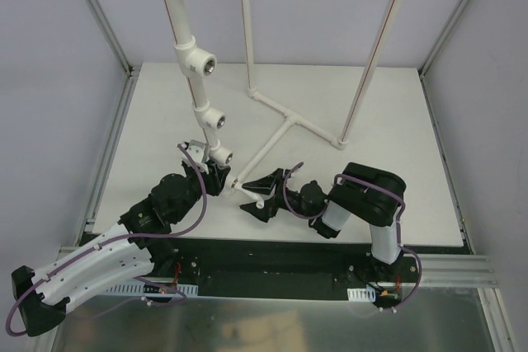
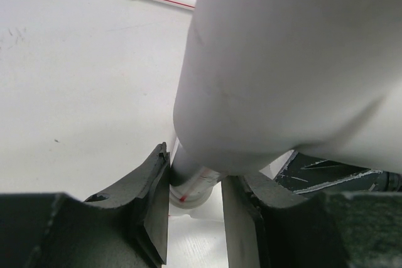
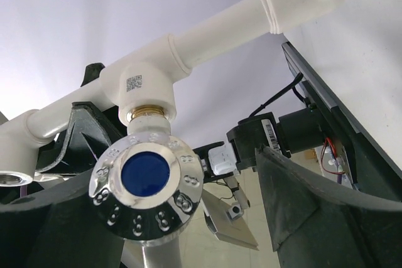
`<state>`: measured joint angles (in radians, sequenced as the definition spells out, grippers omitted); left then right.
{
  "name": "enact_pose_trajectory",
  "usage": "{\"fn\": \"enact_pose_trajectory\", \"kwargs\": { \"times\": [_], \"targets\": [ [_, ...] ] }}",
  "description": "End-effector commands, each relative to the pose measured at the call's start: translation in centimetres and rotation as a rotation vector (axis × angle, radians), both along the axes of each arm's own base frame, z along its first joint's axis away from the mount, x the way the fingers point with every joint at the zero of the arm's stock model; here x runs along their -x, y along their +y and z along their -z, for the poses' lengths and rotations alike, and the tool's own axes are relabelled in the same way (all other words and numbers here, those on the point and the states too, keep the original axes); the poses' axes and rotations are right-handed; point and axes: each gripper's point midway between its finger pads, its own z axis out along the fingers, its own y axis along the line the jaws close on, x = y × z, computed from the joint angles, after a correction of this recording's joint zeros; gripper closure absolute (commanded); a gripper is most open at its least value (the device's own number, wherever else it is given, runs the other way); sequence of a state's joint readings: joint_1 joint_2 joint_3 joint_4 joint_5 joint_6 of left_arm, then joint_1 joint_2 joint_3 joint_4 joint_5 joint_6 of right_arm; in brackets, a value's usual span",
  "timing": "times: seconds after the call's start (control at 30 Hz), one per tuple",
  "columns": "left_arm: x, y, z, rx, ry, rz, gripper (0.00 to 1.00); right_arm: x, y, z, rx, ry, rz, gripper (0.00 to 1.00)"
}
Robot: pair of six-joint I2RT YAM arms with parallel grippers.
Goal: Install the water faucets
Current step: Screw the water faucet onto the adaptor.
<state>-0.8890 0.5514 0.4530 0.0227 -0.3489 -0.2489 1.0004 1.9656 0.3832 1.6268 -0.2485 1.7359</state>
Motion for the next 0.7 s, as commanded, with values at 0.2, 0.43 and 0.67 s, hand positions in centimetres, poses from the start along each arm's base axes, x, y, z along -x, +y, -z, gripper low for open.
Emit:
{"fn": "enact_pose_trajectory", "kwargs": {
  "times": [0.2, 0.43, 0.67],
  "targets": [
    [2.7, -3.8, -1.4, 0.166, 0.100, 0.175, 1.00, 0.7, -3.1, 2.5, 0.152, -0.063, 0.068, 0.21],
    [2.6, -4.1, -1.5, 0.162, 0.098, 0.182, 1.00, -0.3, -6.0, 2.2, 0.200, -0.165, 0.135, 0.18],
    [2.5, -4.5, -1.3, 0.155, 0.111, 0.186, 1.00, -0.4, -8.6, 4.2, 0.716, -0.463, 0.083, 0.11]
  ]
}}
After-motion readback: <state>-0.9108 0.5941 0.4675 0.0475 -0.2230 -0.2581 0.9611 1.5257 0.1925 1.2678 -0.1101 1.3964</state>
